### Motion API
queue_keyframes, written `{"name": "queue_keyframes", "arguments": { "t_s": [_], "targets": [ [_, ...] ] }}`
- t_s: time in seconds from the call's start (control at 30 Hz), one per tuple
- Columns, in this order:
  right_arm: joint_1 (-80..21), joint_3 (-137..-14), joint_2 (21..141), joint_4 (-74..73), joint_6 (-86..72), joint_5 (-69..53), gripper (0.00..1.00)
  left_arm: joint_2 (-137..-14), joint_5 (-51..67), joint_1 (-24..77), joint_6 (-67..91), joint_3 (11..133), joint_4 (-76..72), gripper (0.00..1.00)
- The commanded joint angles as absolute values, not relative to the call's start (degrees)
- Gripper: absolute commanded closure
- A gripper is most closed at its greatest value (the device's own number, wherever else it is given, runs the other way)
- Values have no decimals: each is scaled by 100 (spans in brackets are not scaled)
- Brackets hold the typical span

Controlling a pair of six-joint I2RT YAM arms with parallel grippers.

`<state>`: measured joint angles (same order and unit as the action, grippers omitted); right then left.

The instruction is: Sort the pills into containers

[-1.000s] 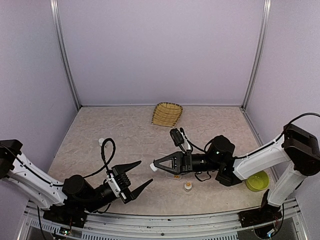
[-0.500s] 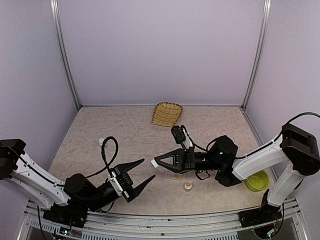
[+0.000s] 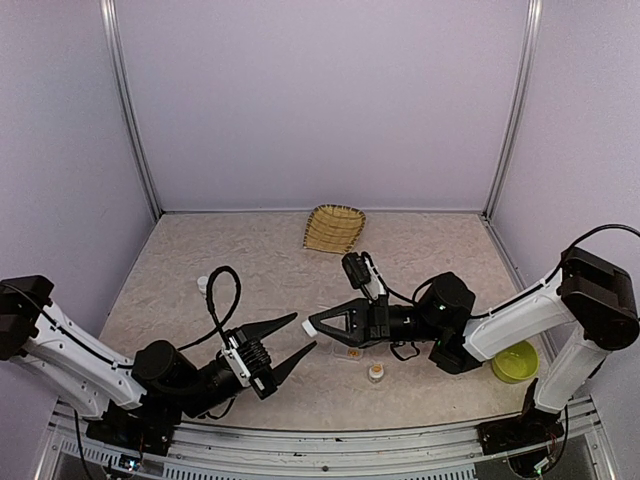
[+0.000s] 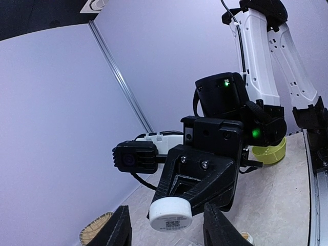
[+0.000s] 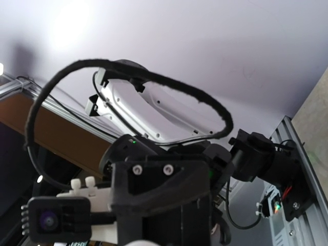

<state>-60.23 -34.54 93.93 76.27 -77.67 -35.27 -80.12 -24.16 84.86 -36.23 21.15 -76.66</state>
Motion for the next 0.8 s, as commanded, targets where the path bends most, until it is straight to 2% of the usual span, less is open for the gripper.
{"name": "queue_keyframes", "arguments": {
  "t_s": [0.0, 0.77],
  "targets": [
    [-6056, -3410, 9457, 7875, -7787, -3619, 100, -8076, -2284, 8425, -3569, 2283, -7655, 54],
    [-6056, -3428, 9588, 8188, -7942, -3709, 100, -8087, -2098, 8262, -3369, 2318, -7501, 62]
  ]
}}
